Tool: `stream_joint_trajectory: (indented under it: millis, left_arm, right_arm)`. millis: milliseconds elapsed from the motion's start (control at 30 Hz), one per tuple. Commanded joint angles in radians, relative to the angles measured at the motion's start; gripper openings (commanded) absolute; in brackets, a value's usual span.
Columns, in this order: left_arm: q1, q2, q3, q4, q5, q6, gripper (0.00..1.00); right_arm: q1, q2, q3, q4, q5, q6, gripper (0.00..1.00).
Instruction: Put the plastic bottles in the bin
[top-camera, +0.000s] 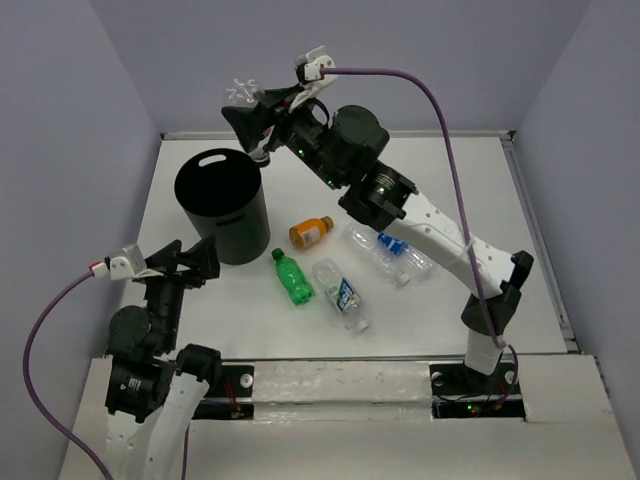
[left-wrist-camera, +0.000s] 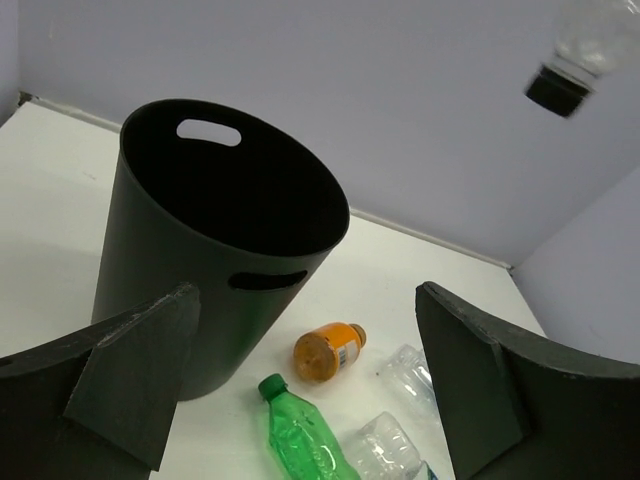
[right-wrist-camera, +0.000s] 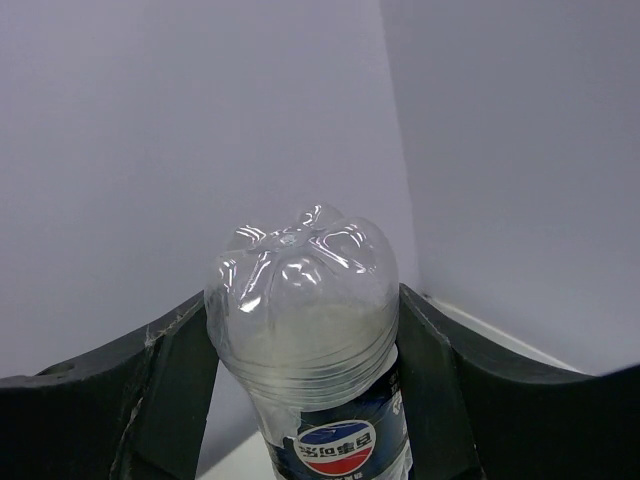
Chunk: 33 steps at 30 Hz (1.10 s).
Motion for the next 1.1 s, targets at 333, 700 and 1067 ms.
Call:
stream_joint_trajectory:
  millis: [333,700,1067]
  left_arm:
    - [-0.045,0.065,0.024,-0.104,0.110,-0.138,0.99]
    - [-0.045,0.178,-0.066,-0.061,0.435,-0.203,0.99]
    - [-0.056,0.280,-0.104,0.020,0.360,-0.249,0.99]
  right_arm:
    - [-0.096,0.461,0.301,0.257,-0.275,0.223,0.39]
    - [-0.116,0.333,0.139,0.225,-0.220,0.198,0.81]
    - [-0.218,0.065,-0.127,0.158,-0.381,0.191,0.80]
